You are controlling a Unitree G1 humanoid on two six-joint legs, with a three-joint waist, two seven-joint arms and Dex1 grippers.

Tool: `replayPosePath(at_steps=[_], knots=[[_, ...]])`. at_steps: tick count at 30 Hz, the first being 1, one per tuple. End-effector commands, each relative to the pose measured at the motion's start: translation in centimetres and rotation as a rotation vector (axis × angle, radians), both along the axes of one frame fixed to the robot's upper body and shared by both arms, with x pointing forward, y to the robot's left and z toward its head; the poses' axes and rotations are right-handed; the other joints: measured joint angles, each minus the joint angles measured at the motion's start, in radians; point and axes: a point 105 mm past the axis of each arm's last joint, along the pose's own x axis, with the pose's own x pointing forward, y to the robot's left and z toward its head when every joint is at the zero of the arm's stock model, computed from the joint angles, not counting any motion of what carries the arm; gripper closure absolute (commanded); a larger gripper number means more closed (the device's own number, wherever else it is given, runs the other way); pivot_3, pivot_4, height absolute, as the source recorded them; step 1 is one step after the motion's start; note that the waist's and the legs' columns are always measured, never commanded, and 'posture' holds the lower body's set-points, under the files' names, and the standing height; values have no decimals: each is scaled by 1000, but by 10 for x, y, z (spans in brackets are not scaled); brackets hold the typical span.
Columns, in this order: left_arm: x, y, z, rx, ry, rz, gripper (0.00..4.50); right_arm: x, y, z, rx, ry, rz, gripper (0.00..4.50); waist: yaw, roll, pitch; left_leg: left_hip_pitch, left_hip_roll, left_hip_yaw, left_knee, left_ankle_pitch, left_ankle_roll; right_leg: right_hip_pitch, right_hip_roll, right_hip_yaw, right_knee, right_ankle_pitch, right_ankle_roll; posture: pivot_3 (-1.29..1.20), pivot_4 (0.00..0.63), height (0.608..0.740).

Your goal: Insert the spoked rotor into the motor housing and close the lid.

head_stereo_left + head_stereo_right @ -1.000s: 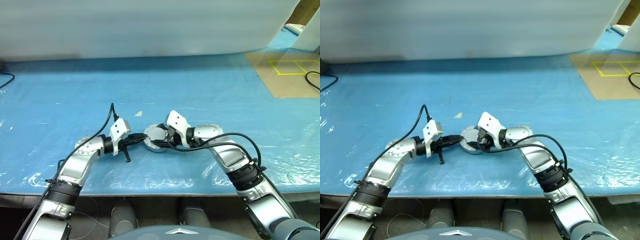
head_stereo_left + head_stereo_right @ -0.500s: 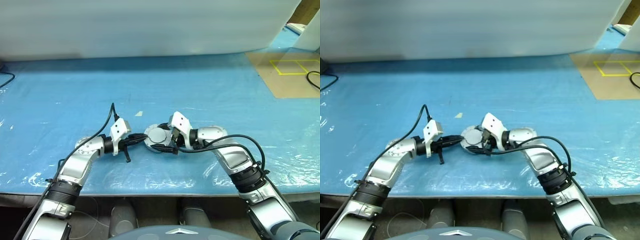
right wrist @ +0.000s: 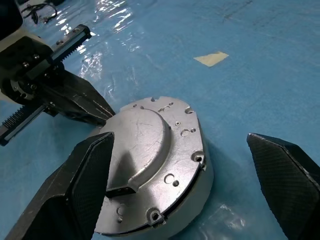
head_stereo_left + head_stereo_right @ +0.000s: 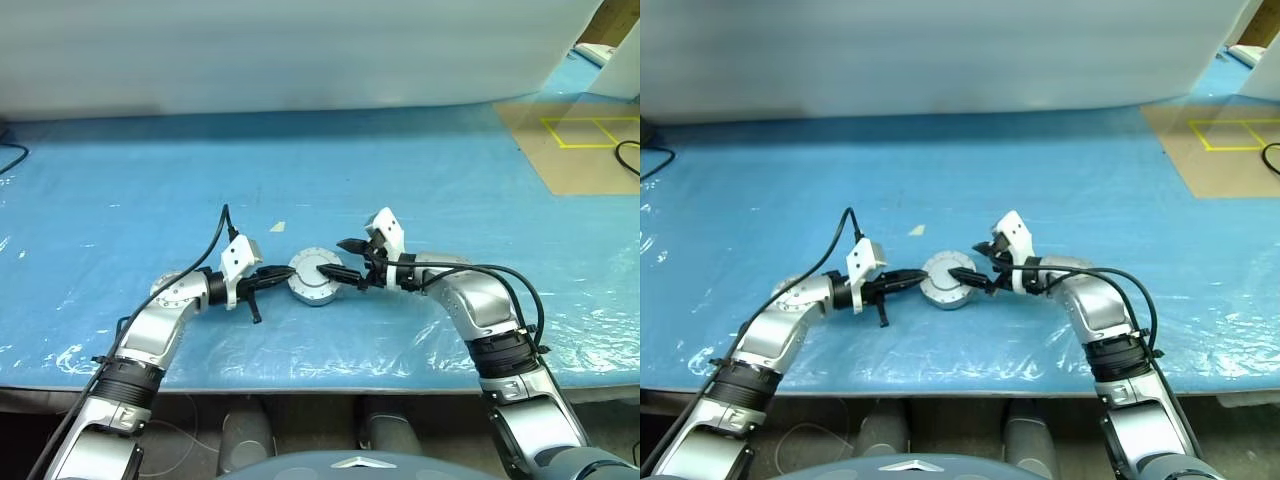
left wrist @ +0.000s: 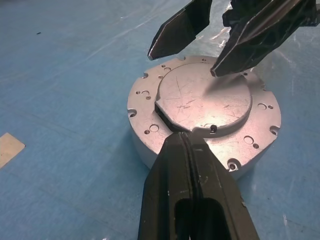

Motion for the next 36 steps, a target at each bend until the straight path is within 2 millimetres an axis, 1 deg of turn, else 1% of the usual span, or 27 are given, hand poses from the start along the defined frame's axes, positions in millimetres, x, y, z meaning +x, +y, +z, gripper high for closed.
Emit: replayPosePath(at_steps=[1,3,6,10,14,21,24,28,30,32,33,36], knots=[[-5,-3,-14,30,50,-14,4500,-4,-7,0,86,135,-46,21,0,0,0,0,0,0,0,0,0,0,0,0,0,0,0,0,150,740],[-6,-3,-14,29,51,-15,4500,-11,-8,0,174,269,-47,21,0,0,0,0,0,0,0,0,0,0,0,0,0,0,0,0,150,740],[-6,-4,-15,28,51,-16,4500,-21,-8,-3,246,412,-41,21,0,0,0,0,0,0,0,0,0,0,0,0,0,0,0,0,150,740],[-6,-4,-15,27,52,-17,4500,-25,-6,-4,342,549,-71,21,0,0,0,0,0,0,0,0,0,0,0,0,0,0,0,0,150,740],[-6,-3,-14,28,51,-17,4500,-27,-1,0,427,614,-76,21,0,1,0,0,0,0,0,0,0,0,0,0,0,0,0,0,150,740],[-5,-2,-13,33,48,-16,4500,-26,-2,6,504,645,-89,21,0,1,1,0,0,0,0,0,0,-1,0,0,0,0,0,0,150,740],[-5,-2,-13,35,47,-17,4500,-25,-3,7,508,641,-95,623,0,2,1,0,0,0,-1,0,0,-1,0,0,0,0,0,0,150,740],[-4,-2,-13,36,43,-19,4500,-26,-3,5,493,643,-97,1926,0,2,1,0,0,0,-1,0,0,-2,0,0,0,0,0,0,150,740],[-4,-2,-13,37,41,-18,4500,-27,-3,1,462,648,-107,2647,1,3,2,0,0,0,-1,0,0,-2,0,0,0,0,0,0,150,740],[-3,-2,-13,37,39,-17,4500,-28,-4,-4,432,655,-117,3235,1,3,2,0,0,0,-1,0,0,-1,0,0,0,0,0,0,150,740],[-3,-2,-13,37,37,-17,4500,-28,-5,-7,412,658,-122,3407,0,3,2,0,0,0,-1,0,0,-1,0,0,0,0,0,0,150,740],[-2,-1,-12,37,30,-12,4500,-30,-7,-16,357,665,-139,3406,0,4,2,0,0,0,-1,0,0,-1,0,0,0,0,0,0,150,740]])
